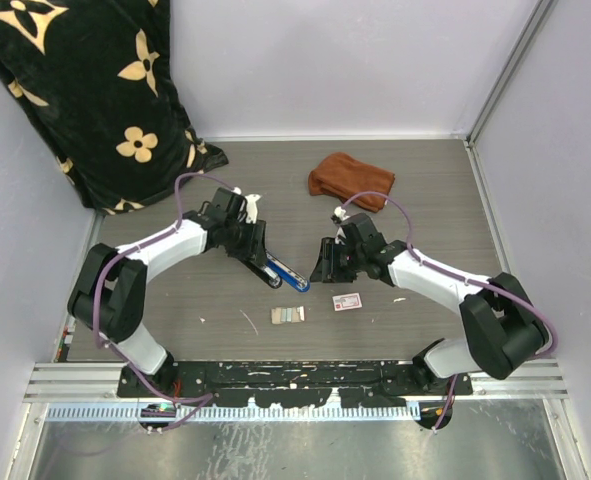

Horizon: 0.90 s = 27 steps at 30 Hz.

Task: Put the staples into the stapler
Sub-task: Adjust the staple in the stapler.

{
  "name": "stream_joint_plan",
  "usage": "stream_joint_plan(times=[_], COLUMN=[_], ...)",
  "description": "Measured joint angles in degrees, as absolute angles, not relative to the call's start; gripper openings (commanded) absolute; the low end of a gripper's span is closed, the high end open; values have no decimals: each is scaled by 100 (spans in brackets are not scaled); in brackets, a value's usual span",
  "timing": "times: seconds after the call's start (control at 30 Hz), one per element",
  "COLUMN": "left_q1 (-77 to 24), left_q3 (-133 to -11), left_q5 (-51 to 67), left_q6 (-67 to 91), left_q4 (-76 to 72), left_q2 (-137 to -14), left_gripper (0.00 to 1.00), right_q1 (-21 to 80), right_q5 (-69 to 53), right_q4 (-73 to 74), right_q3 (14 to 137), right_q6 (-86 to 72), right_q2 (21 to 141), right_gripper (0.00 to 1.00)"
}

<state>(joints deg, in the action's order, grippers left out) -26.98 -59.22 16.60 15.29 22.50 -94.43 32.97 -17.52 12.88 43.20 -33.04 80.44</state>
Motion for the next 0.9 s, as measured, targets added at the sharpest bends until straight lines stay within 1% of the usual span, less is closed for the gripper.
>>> stream_joint_plan(times=[0.17,0.23,0.47,0.7,0.9], left_q1=[-2604,-2486,-1890,-1798,-1780], left_q3=[-5909,-5909,-5861,-5881,-6152], left_q5=[1651,1673,1883,1876,1890], left_q6=[1594,1667,2075,2088,1953], left_q4=[2211,2198,1914,1938,2246], left_q2=[-9196,-9148,-8967,-8840,-8799], left_gripper=[69,73,73,75,76], right_q1=[3334,3365,3787,4300,4589], right_q5=[-1747,-1734,-1555,-1361,-1253], right_q4=[1286,1288,1280,1026,819], right_q3=[4320,4342,4939,5953,6416], right_q6=[-3221,-3168,-2995,-2888,-2902], right_q2=[7907,7878,8097,9113,9852], right_gripper=[47,47,44,45,46])
